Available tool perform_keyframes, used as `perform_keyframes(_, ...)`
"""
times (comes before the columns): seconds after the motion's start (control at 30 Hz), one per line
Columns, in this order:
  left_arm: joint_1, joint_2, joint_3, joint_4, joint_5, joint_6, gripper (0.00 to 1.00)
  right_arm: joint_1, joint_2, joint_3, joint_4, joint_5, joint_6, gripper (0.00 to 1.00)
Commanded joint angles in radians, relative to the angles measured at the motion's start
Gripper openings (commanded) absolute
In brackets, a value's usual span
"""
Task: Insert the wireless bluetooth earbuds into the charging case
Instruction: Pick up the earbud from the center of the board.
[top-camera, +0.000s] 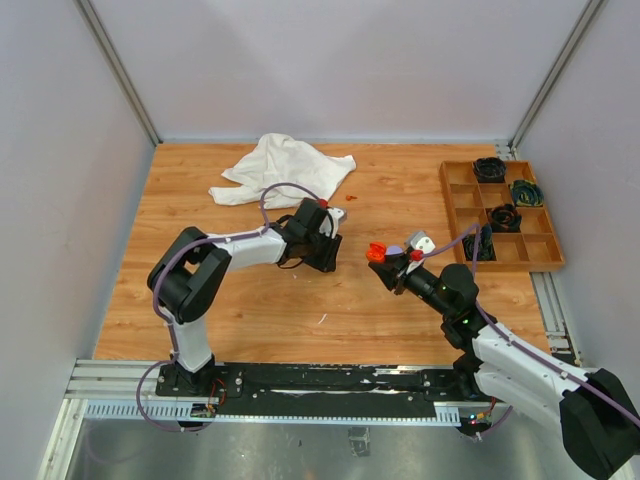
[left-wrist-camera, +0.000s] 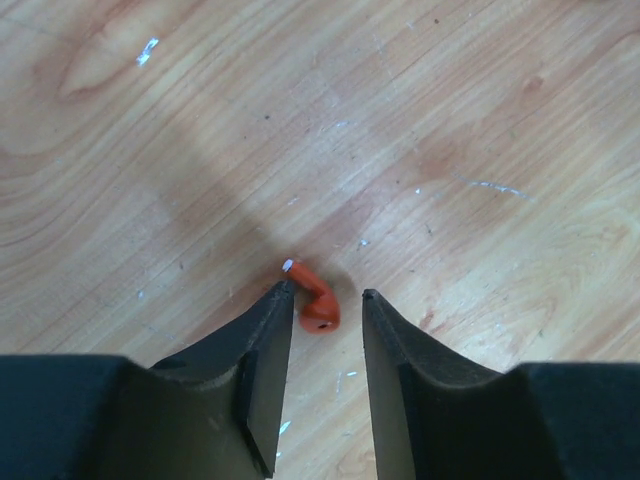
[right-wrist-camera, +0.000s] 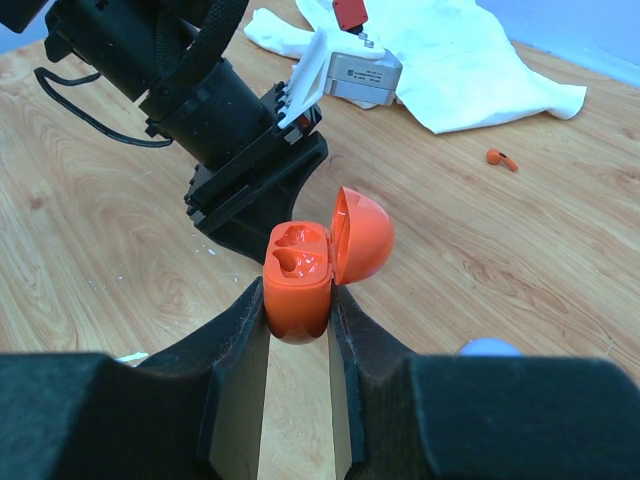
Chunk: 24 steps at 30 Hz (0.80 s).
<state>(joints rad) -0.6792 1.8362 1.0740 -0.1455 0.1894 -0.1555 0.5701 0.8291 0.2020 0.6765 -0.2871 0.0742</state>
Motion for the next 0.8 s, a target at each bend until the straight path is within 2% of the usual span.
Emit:
perform_keyframes(0.0,-0.006,-0.04,-0.019,-0.068,-0.039,0.046,0.4,-0.012,-0.018,-0.009,0.015,-0.004,-0.009,0.01)
perform_keyframes(0.27,-0.006,-0.069,-0.013,-0.126,-0.194,0.041,0.49,-0.013,-0.019,-0.009,0.017,-0.007,-0.008,0.01)
perform_keyframes(0.53,0.005,-0.105,-0.039,-0.134,-0.32,0.004,0.51,-0.013,-0.008,-0.008,0.024,-0.013,-0.004,0.01)
perform_keyframes(0.77,0.028,-0.133,-0.038,-0.072,-0.233,-0.141,0.53,-0.012,-0.018,-0.007,0.016,-0.013,-0.006,0.01)
